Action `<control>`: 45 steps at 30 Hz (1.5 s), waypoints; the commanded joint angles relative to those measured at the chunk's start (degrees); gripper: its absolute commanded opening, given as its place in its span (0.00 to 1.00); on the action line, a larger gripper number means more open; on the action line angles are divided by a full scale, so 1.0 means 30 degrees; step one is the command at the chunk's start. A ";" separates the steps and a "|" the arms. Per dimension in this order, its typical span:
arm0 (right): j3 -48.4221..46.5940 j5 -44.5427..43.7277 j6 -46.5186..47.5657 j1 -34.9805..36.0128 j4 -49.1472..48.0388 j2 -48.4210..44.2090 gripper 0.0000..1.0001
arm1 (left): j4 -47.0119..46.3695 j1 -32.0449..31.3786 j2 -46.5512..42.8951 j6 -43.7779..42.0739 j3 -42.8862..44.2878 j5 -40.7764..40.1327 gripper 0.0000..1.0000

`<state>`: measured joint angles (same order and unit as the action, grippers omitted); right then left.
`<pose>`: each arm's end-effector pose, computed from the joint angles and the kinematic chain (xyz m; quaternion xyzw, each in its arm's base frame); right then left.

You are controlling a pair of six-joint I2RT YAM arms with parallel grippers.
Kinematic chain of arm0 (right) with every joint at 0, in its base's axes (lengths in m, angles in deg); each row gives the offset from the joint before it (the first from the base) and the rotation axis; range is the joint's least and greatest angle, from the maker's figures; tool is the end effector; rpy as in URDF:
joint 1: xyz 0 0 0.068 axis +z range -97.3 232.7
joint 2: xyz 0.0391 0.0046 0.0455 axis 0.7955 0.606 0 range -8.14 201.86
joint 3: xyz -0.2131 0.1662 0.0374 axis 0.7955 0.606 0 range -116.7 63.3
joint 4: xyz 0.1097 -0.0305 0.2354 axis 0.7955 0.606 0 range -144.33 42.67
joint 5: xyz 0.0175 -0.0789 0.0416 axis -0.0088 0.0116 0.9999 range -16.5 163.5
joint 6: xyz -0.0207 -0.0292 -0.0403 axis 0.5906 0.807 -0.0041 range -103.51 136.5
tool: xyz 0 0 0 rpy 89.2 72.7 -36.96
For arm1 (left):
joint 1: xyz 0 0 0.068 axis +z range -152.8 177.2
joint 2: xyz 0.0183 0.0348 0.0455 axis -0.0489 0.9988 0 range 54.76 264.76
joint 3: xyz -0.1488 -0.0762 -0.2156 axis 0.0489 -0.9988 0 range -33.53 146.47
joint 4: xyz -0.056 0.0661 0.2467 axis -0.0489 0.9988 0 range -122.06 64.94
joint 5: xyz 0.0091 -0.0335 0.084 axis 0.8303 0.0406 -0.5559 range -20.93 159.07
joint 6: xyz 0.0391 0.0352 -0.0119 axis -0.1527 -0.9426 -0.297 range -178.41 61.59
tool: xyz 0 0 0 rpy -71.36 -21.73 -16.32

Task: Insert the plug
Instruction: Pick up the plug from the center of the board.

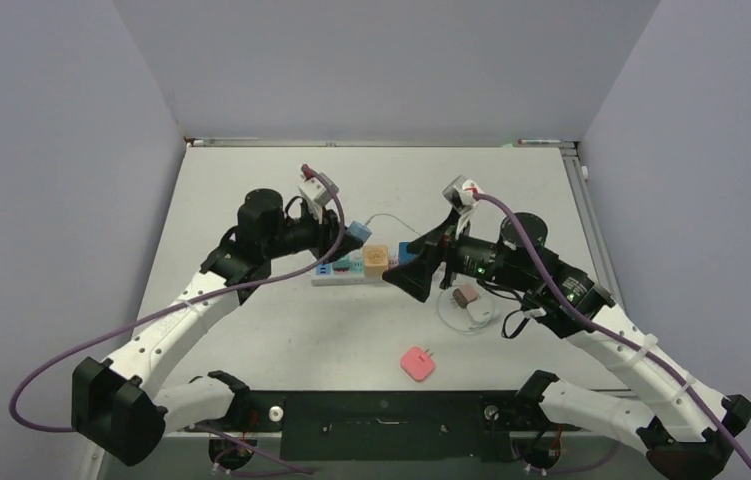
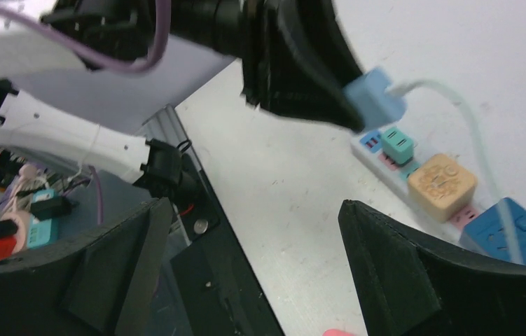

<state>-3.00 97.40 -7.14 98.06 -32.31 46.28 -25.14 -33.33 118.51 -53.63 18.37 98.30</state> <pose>0.1294 0.1515 0.4187 -0.2719 0.7117 0.4865 0.4276 0.2106 -0.1445 0.3249 0.3184 0.7341 -0.3664 0.4748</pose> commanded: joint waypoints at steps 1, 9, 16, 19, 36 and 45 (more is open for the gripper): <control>0.3095 0.4207 -0.0771 0.0052 -0.4067 -0.1181 0.95 | -0.4510 0.0588 0.1031 0.7020 0.2452 0.4705 0.00; 0.5238 0.3991 -0.0696 -0.0375 -0.6885 -0.1011 0.93 | -0.6627 0.0281 0.0626 0.8853 0.1664 0.7206 0.00; 0.5323 0.6007 -0.1759 -0.2545 -1.0104 -0.1032 0.76 | -0.7583 0.0155 -0.0030 1.0011 0.1010 0.9291 0.00; 0.5510 0.6468 -0.2390 -0.3225 -1.0985 -0.0948 0.76 | -0.7905 0.0037 -0.0349 1.0288 0.0840 0.9795 0.00; 0.6688 0.6859 -0.6587 -0.3349 -1.7031 0.0554 0.59 | -0.8445 -0.0705 -0.0019 1.0634 0.1552 0.8469 0.00; 0.6619 0.6515 -0.6113 -0.2661 -1.6396 0.0771 0.42 | -0.8413 -0.0782 0.0187 1.0803 0.1751 0.8245 0.00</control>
<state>17.08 117.07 -26.22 88.88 -77.90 48.64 -46.50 -35.38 118.64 -22.40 20.27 123.57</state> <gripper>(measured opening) 0.450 0.281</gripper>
